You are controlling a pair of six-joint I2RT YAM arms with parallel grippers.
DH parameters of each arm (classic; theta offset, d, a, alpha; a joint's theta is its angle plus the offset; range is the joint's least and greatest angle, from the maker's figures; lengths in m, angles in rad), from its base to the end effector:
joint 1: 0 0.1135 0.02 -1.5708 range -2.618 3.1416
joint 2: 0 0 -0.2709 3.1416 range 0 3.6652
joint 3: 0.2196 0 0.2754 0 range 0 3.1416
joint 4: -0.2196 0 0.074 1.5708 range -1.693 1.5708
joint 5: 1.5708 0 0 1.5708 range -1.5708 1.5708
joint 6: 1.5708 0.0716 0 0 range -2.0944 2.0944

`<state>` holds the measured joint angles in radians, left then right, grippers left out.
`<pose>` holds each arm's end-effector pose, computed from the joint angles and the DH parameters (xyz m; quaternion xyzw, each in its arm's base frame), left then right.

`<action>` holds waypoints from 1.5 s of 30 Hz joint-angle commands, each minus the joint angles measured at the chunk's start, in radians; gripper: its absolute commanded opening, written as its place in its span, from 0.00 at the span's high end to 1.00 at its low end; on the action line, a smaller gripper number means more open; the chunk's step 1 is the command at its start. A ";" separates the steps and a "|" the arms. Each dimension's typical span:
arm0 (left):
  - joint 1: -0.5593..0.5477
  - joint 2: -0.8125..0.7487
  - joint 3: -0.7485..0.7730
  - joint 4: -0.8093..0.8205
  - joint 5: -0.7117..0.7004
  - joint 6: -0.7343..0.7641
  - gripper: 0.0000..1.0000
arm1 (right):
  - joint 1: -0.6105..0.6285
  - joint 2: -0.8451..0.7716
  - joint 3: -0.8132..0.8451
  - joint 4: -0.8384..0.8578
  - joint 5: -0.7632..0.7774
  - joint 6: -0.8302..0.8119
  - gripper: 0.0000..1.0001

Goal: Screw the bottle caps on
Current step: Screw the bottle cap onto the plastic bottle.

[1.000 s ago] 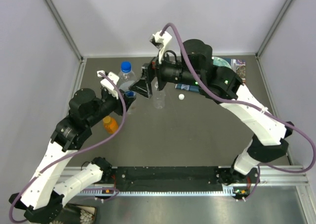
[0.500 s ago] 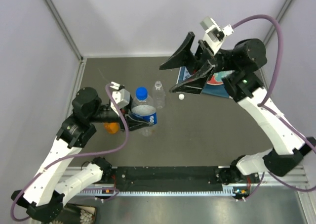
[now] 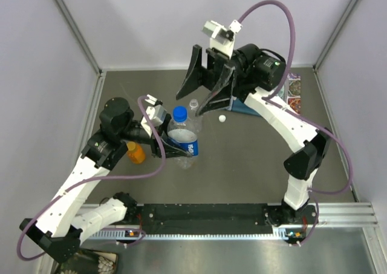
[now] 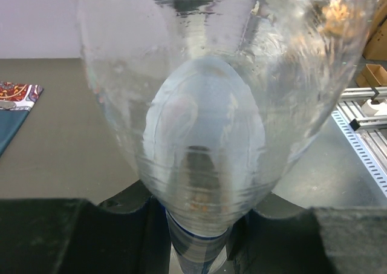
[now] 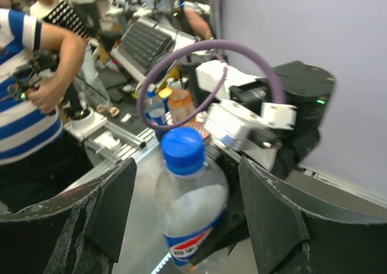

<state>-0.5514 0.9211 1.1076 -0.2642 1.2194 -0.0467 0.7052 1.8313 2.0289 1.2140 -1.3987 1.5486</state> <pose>0.1415 -0.1660 0.4303 0.5268 0.4856 -0.5657 0.4082 0.2248 0.2840 0.5720 -0.5606 0.3182 0.7109 0.2814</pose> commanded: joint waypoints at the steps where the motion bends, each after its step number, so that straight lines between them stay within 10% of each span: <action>1: -0.004 0.001 0.028 0.069 0.035 -0.013 1.00 | 0.060 -0.072 -0.002 0.099 -0.072 -0.005 0.31; 24: -0.025 -0.001 -0.008 0.100 -0.007 -0.012 1.00 | 0.123 0.005 0.070 -0.080 -0.045 -0.116 0.45; 45: -0.010 -0.018 0.040 0.034 -0.242 0.039 1.00 | 0.131 0.014 0.014 -0.134 -0.102 -0.111 0.96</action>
<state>-0.5720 0.9180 1.0977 -0.2287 1.1225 -0.0299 0.8227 1.8496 2.0682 1.1084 -1.4616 1.4315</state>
